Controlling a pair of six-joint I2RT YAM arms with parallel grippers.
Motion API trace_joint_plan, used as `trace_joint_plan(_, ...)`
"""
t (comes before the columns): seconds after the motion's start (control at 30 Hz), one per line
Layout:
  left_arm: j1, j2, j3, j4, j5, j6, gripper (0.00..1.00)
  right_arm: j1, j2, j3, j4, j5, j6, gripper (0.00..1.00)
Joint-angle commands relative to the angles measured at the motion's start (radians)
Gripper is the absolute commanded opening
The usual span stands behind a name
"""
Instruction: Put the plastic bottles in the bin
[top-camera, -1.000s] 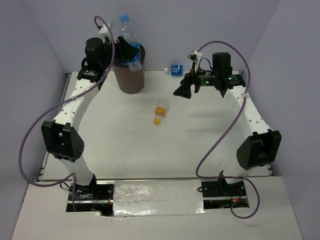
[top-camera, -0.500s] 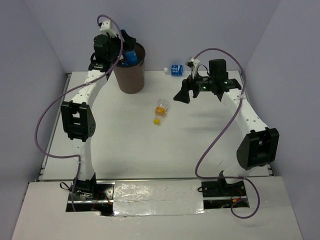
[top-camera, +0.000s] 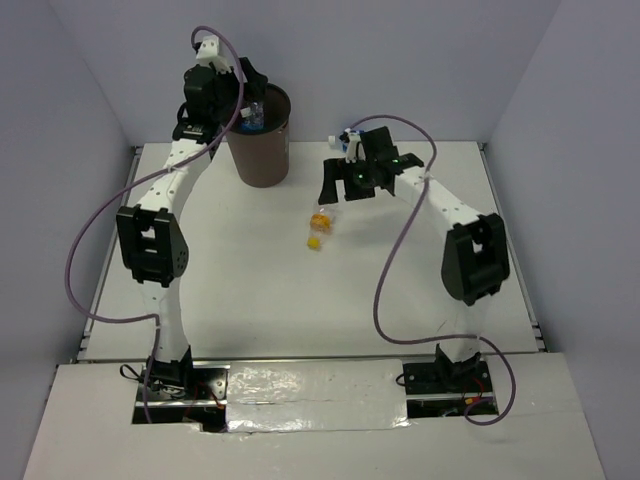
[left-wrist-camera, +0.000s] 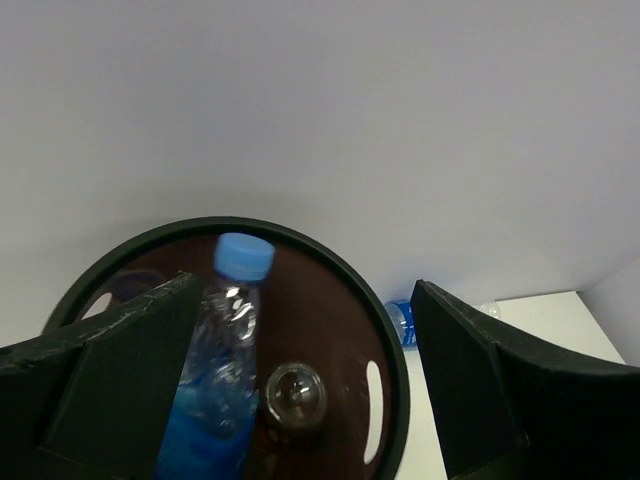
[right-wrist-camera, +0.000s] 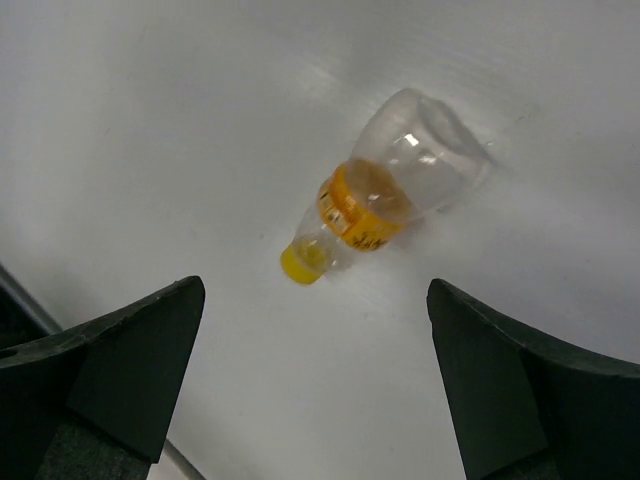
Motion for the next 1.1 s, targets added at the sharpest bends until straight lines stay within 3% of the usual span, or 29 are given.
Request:
trace_joint_plan(0.0,-0.001,-0.165,-0.034,0.023,-0.008,0.065,0.99,0.027,0.134,0.157,-0.105,0.176,0.208,1.0)
trace_joint_plan(0.27,-0.001,-0.49,-0.32,-0.059,0.001,0.029,1.0,0.059,0.343,0.321,-0.101,0.277,0.319,1.0)
trace_joint_plan(0.43,-0.001,-0.682,-0.596,-0.09,0.076,-0.036,0.99,0.06,0.438,0.388,-0.154,0.285,0.366,0.99)
trace_joint_plan(0.63,-0.001,-0.915,-0.942,-0.015,0.128,-0.171,0.99,0.06,0.465,0.351,-0.13,0.221,0.372,0.8)
trace_joint_plan(0.87,-0.059,-0.894,-1.187,0.066,0.269,-0.281,0.99,0.056,0.439,0.325,-0.104,0.173,0.351,0.52)
trace_joint_plan(1.07,-0.165,-0.701,-1.178,0.101,0.32,-0.29,1.0,0.047,0.371,0.294,-0.062,0.095,0.352,0.39)
